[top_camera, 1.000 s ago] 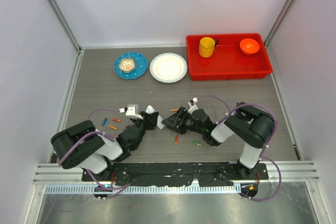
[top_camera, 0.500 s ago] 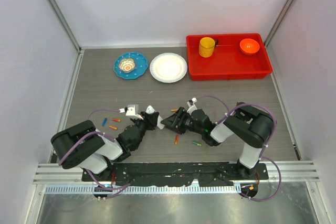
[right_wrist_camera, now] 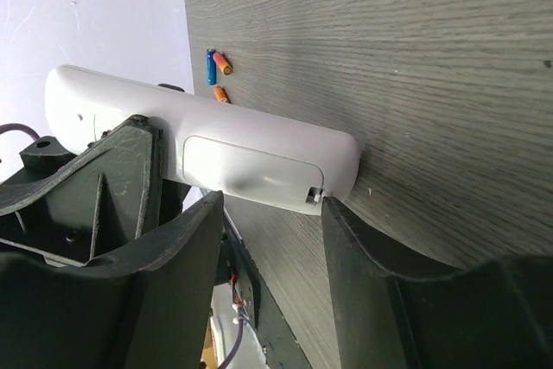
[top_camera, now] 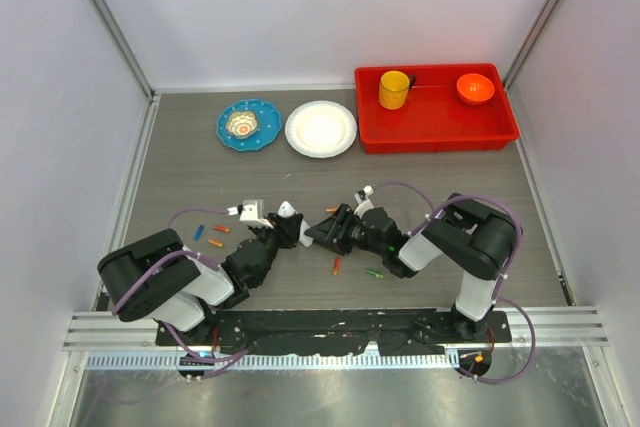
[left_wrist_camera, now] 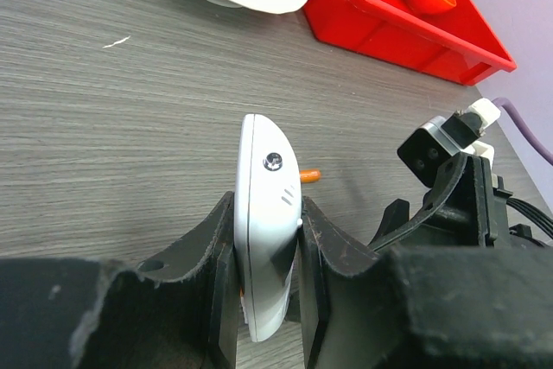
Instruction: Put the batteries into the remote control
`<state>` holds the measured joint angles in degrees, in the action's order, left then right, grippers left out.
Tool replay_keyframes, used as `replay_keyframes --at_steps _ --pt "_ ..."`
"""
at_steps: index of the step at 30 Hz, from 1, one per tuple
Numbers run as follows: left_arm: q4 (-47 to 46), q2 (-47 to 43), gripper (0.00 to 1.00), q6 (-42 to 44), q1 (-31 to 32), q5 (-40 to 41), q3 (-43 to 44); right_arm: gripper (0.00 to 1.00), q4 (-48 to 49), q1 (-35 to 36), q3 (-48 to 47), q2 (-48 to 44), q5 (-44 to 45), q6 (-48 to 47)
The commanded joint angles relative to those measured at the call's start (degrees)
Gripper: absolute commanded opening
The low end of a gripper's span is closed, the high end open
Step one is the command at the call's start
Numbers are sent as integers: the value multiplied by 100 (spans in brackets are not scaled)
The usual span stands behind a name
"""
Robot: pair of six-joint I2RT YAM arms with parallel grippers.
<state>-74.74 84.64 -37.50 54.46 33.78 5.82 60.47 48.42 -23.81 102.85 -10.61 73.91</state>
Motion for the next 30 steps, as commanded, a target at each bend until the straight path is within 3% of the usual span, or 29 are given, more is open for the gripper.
replay_keyframes --at_steps 1,30 --pt "-1385 53 0 -56 56 138 -20 54 457 53 -97 95 59 88" --pt "-1385 123 0 -179 65 41 -11 44 536 44 -176 78 94 -34"
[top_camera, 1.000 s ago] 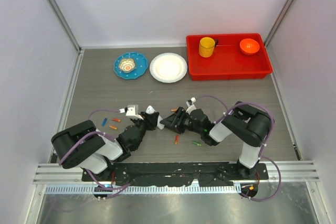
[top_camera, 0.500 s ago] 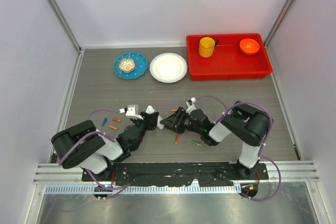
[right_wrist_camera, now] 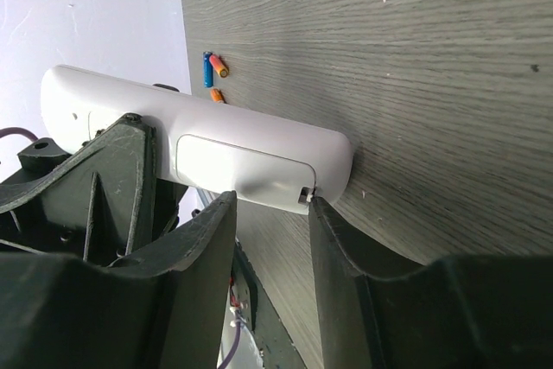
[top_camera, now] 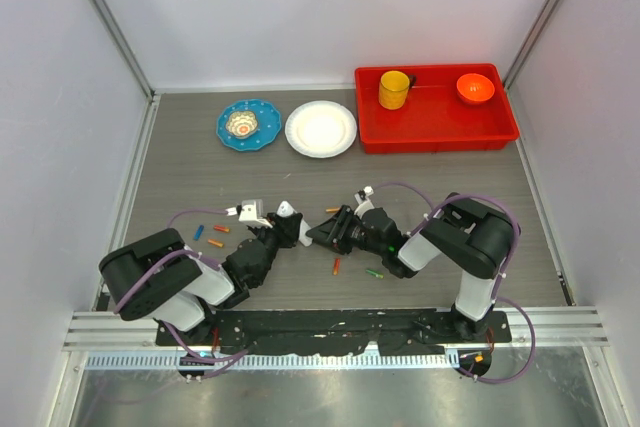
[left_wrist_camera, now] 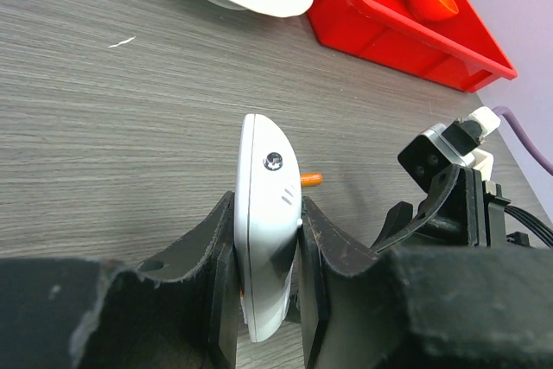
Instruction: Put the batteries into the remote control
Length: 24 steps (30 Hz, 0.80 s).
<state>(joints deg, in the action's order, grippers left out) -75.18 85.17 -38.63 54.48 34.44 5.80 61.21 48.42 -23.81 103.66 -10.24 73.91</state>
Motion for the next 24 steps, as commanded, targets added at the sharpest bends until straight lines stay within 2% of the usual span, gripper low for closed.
replay_keyframes --at_steps 1,16,24 --pt "-1342 62 0 -65 63 -25 -9 44 462 44 -176 -12 57 -43" --pt "-1342 123 0 -101 63 -51 0 42 479 44 -220 -21 40 -70" --pt "-1342 237 0 -74 116 19 17 41 217 62 -264 -345 48 -201"
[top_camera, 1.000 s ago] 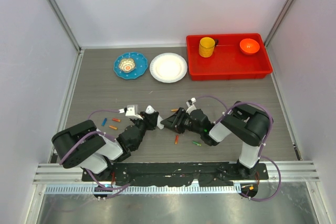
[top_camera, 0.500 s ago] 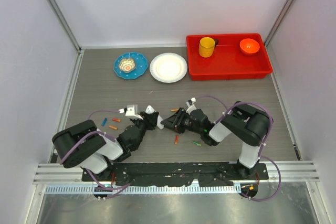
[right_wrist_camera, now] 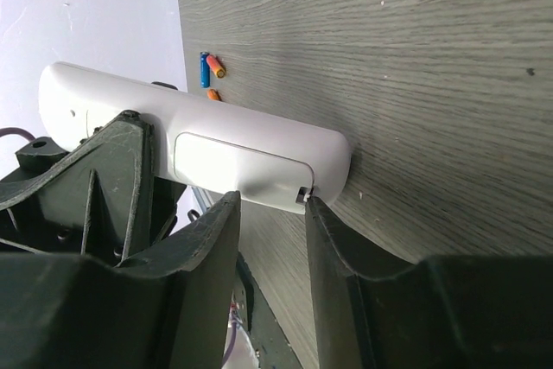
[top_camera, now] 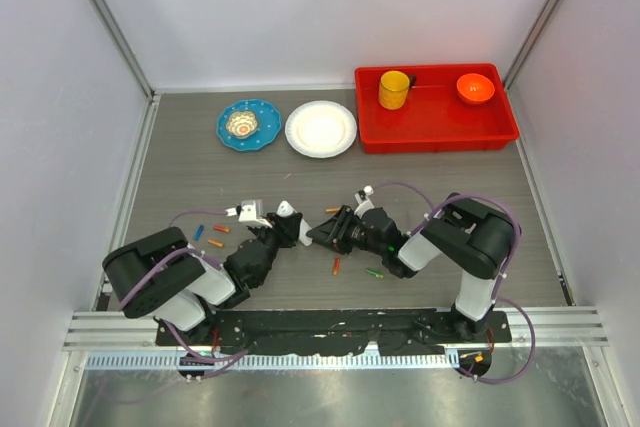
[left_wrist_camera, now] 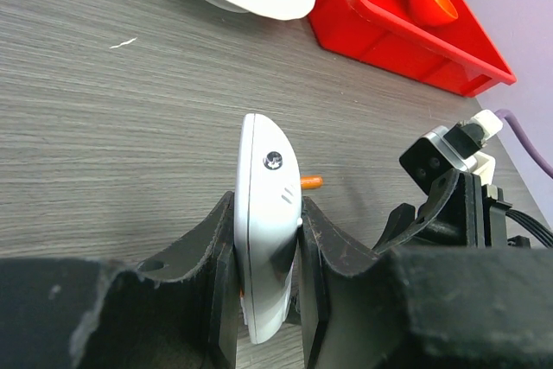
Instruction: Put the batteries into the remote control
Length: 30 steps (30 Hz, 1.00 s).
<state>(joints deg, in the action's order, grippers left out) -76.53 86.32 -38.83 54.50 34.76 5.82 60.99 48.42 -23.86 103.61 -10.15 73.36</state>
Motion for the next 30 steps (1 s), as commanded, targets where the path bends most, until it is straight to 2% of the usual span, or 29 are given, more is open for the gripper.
replay_keyframes --at_steps 1,30 --pt "-1206 130 0 -63 122 -13 24 41 229 53 -269 -359 40 -182" --pt "-1197 113 0 165 219 189 33 38 -386 123 -119 -1027 172 -533"
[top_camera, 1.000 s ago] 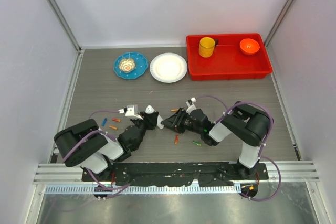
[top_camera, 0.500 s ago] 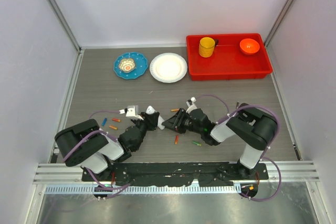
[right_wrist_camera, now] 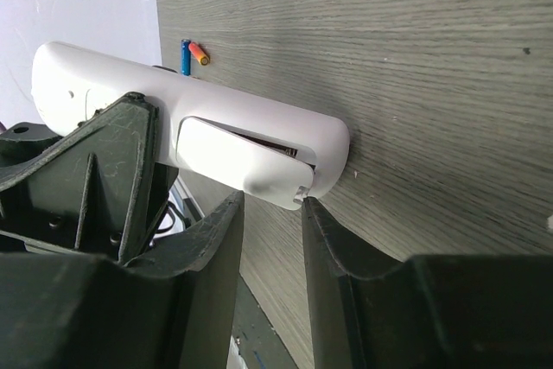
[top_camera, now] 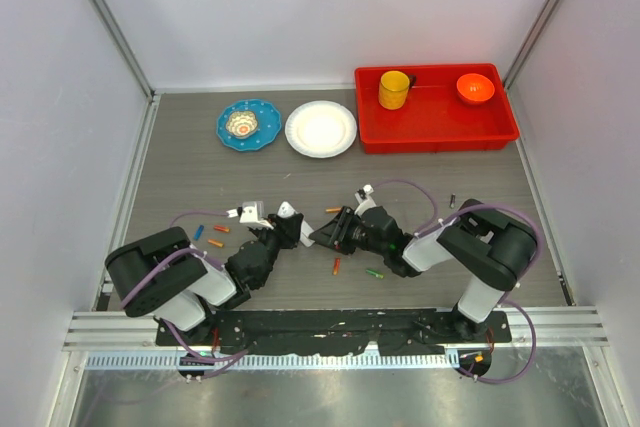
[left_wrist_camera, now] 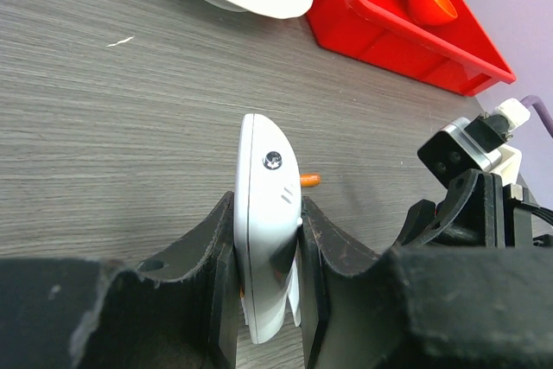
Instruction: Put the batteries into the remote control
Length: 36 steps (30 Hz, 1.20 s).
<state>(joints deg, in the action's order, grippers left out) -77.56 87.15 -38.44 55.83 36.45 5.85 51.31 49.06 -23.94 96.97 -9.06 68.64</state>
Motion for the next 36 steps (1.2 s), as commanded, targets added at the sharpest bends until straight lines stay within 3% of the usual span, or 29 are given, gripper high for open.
replay_keyframes --at_steps 1,18,30,36 --pt "-1095 12 0 117 86 12 39 38 573 60 -102 -372 62 -61" --pt "-831 -383 0 -182 94 -147 13 38 143 60 -49 -521 150 -290" --pt "513 -1200 0 -138 94 -120 110 38 -262 60 -93 -784 282 -501" --pt "856 -1192 0 -50 86 -41 171 37 -297 51 -84 -855 300 -510"
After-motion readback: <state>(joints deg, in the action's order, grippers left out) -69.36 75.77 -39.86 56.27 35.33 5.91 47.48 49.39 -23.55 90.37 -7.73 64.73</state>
